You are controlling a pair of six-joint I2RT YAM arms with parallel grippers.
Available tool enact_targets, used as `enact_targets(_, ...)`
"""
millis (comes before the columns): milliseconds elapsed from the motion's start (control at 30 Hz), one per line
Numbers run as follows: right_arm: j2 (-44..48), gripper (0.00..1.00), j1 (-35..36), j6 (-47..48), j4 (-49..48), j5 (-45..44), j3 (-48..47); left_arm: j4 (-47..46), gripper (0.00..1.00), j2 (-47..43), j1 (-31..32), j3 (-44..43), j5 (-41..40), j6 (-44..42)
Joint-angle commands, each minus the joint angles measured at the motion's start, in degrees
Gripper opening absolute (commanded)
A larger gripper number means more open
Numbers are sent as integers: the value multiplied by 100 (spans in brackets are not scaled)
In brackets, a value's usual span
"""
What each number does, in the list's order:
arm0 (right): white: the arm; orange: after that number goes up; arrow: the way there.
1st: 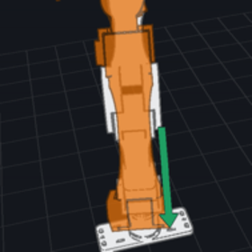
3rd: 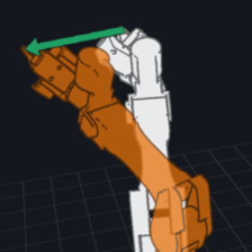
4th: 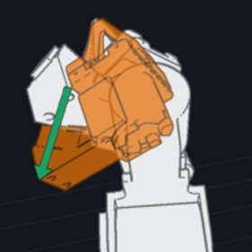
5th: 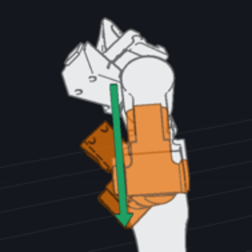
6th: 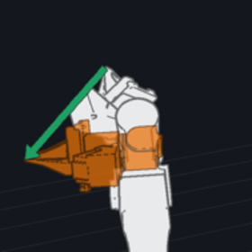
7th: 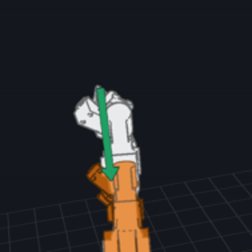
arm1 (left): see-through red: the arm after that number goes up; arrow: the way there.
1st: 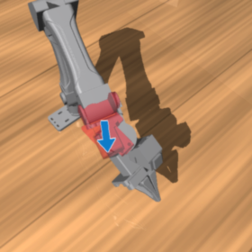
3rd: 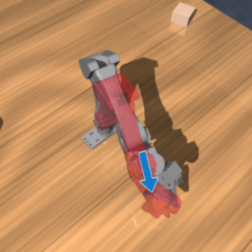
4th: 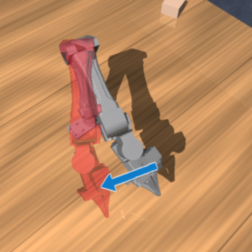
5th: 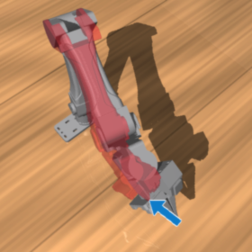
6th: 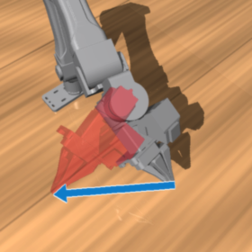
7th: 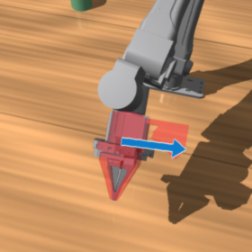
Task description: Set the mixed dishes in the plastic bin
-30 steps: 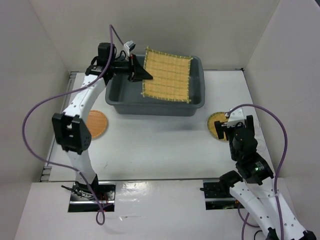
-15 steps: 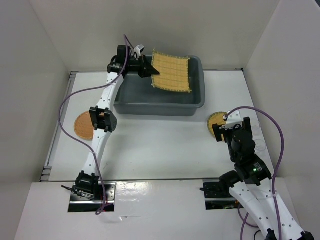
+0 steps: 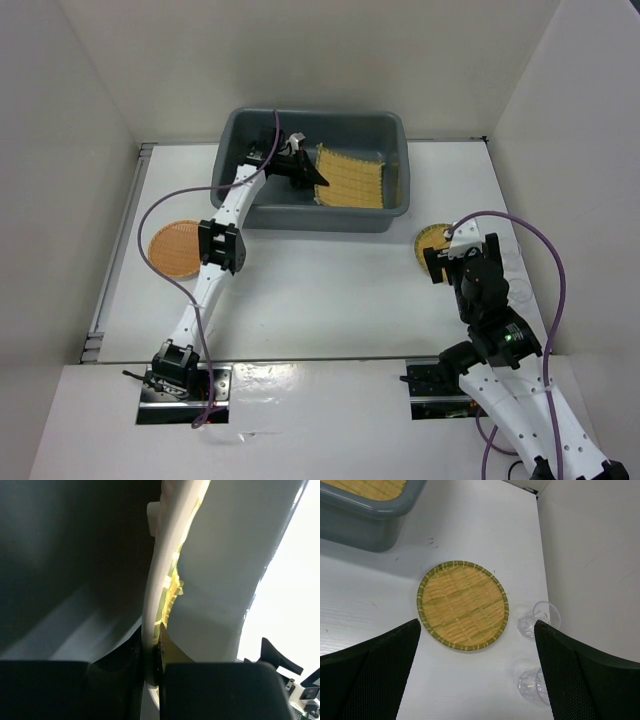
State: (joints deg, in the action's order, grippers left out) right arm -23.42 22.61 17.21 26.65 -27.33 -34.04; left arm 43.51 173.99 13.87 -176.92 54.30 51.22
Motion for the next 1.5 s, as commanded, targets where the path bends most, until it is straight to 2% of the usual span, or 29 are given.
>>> enact_targets(0, -84, 98, -29, -60, -169, -9, 56, -176, 16, -32, 19, -299, 151, 89)
enact_targets(33, -84, 98, -29, -60, -169, -9, 56, -176, 25, -32, 19, -299, 98, 90)
enact_targets(100, -84, 98, -29, -60, -169, -9, 108, -176, 32, -32, 19, -299, 98, 90)
enact_targets(167, -84, 98, -29, -8, -169, -9, 108, -106, 44, -32, 19, -299, 98, 38)
enact_targets(200, -84, 98, -29, -7, -169, -9, 108, -106, 99, -110, 19, -299, 28, 37)
enact_targets(367, -136, 98, -29, -7, -169, -9, 108, 920, 100, -418, -261, -299, -630, -498)
enact_targets(500, -215, 98, -29, -7, -169, -9, 108, 1835, 100, -1006, -429, -299, -1938, -1130)
enact_targets(533, -268, 98, -29, -7, -169, 43, 169, 2211, 100, -1269, -490, -299, -2568, -1210)
enact_targets(633, -584, 98, -29, 212, -100, 455, 170, 2809, 100, -1727, -490, -299, -3591, -1676)
enact_targets(700, -1005, 98, -29, 650, 14, 684, 100, 3101, 100, -2026, -438, -230, -4161, -2061)
enact_targets(767, -1295, 98, -29, 1498, 68, 598, 100, 3103, 100, -2795, -281, 435, -4531, -2213)
enact_targets(833, -1297, 98, -29, 2309, -20, 536, 362, 3103, 100, -3508, -157, 1060, -5235, -2266)
enact_targets(867, -1201, 98, -29, 3209, -20, 536, 485, 3103, 100, -3721, -78, 1168, -5411, -2266)
enact_targets(933, -456, 98, -98, 4119, 207, 798, 950, 3103, 100, -4126, 212, 1378, -5901, -2266)
enact_targets(967, -70, 98, -151, 4541, 313, 1113, 1117, 3103, 100, -4554, 300, 1815, -6035, -2266)
enact_targets(1000, 847, 98, -204, 5311, 427, 1255, 1458, 3103, 100, -4785, 440, 2089, -6106, -2196)
enact_targets(1033, 1335, 98, -204, 5675, 541, 1344, 1653, 3103, 100, -5004, 502, 2413, -6194, -2021)
enact_targets(1067, 1810, 98, -204, 6027, 882, 1284, 2125, 3103, 100, -5450, 564, 2756, -6195, -1924)
enact_targets(1100, 2702, 98, -204, 6292, 885, 1048, 2391, 2998, 100, -5672, 721, 3508, -6291, -1871)
enact_targets(1200, 2291, 99, -757, 6584, 384, 1256, 2683, 2227, 100, -6971, 881, 5170, -6467, -1669)
enact_targets(1233, 2037, 99, -828, 6645, 384, 1326, 2684, 1910, 100, -7828, 942, 6508, -6407, -1668)
enact_targets(1267, 1982, 99, -828, 6646, 506, 1327, 2684, 1342, 100, -8272, 942, 7139, -6180, -1459)
enact_targets(1300, 1982, 99, -898, 6698, 560, 1492, 2684, 1092, 100, -8711, 942, 7719, -6073, -1370)
enact_targets(1333, 2121, 99, -899, 6699, 612, 1546, 2684, 881, 100, -9533, 873, 8230, -5976, -1274)
enact_targets(1367, 2201, 99, -899, 6751, 726, 1616, 2605, 574, 100, -9925, 802, 9062, -5801, -1081)
enact_targets(1467, 2088, 99, -960, 6751, 1008, 1881, 2438, 579, 100, -10867, 740, 9789, -5747, -834)
